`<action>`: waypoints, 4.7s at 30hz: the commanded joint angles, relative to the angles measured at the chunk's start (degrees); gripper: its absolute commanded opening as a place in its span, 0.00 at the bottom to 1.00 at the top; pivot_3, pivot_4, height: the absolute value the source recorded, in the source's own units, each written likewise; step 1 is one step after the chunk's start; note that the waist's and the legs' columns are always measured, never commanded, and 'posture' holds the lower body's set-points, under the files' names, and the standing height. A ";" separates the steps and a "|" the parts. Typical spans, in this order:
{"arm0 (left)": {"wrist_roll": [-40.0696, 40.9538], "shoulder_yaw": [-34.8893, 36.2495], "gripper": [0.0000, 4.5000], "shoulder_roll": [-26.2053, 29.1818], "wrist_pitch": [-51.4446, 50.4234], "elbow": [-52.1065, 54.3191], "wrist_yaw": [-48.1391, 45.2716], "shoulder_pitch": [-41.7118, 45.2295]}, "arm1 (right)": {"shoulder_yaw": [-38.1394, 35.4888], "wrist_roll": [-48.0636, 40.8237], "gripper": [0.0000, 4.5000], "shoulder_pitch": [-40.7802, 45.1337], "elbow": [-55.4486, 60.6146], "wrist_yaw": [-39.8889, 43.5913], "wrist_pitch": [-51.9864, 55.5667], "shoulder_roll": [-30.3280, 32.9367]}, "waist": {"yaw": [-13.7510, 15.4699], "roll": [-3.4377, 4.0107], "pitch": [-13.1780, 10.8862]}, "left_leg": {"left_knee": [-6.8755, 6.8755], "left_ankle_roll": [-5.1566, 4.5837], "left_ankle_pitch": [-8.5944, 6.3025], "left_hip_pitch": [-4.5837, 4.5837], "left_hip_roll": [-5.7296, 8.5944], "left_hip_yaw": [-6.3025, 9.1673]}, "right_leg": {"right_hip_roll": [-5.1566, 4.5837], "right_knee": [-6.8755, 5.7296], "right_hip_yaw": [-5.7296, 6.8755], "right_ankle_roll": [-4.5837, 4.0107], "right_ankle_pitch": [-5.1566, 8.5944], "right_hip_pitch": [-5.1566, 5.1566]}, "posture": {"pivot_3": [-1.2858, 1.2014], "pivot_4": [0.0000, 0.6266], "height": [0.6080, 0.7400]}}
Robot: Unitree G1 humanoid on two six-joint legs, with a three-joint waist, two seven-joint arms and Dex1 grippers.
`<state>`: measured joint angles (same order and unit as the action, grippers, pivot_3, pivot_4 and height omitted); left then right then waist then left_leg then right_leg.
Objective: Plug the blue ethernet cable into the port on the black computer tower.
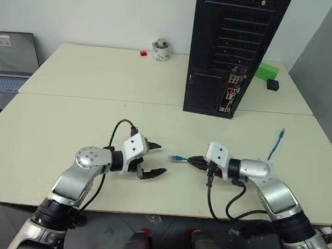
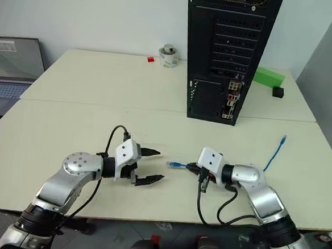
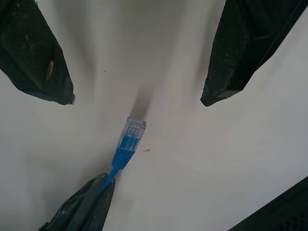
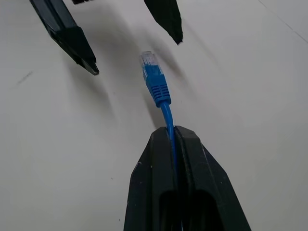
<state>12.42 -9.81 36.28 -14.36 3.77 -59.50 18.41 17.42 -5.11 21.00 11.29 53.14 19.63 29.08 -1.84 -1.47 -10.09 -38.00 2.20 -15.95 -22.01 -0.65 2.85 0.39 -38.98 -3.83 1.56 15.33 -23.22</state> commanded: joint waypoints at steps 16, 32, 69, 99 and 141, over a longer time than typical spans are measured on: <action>-1.71 -1.98 0.59 -0.13 5.28 -2.28 -5.56 3.89 | 1.59 -1.08 0.00 2.17 3.77 1.70 1.92 1.85 | 0.00 0.00 0.00 | -0.01 0.00 0.00 -0.01 0.01 0.01 | 0.00 0.00 0.00 0.00 0.00 0.00 | 0.52 0.24 1.00; -3.39 -2.25 0.04 -1.19 7.30 -4.16 -4.70 4.48 | 2.17 -0.68 0.00 2.74 3.79 1.93 1.54 1.55 | 0.01 0.00 0.00 | -0.01 0.00 0.00 -0.02 0.01 0.01 | 0.00 0.00 0.01 0.00 0.00 0.00 | 0.52 0.24 1.00; -2.72 -1.35 0.11 -3.18 10.00 -5.14 -5.87 4.28 | 2.31 0.38 0.00 3.47 1.93 2.49 -0.18 2.19 | 0.01 0.00 0.00 | -0.02 0.00 0.00 -0.02 0.01 0.01 | 0.00 0.00 0.01 0.00 0.00 0.00 | 0.52 0.24 1.00; -27.27 -1.09 0.06 -5.54 61.86 -12.89 21.14 -0.29 | -14.00 -23.23 0.76 2.75 10.94 1.46 22.96 2.47 | 0.10 0.00 0.00 | -0.01 0.00 0.00 -0.02 0.03 0.03 | -0.33 0.01 0.02 -0.01 -0.01 0.01 | 0.52 0.24 1.00; -47.41 -1.61 0.06 -5.16 74.12 -17.23 48.40 3.31 | -13.22 -34.71 0.23 6.10 6.32 -6.25 35.00 -4.09 | 0.14 0.01 0.01 | 0.00 -0.01 0.00 -0.06 0.08 0.08 | -0.38 -0.01 0.17 -0.01 -0.01 0.01 | 0.52 0.24 1.00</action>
<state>-34.96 -11.02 30.94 59.98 -15.82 -12.05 21.56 4.51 -38.41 25.68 16.93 47.00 54.45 25.12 -1.70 -1.45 -10.08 -38.00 2.19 -15.95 -22.07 -0.57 2.93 0.01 -38.99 -3.66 1.56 15.31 -23.21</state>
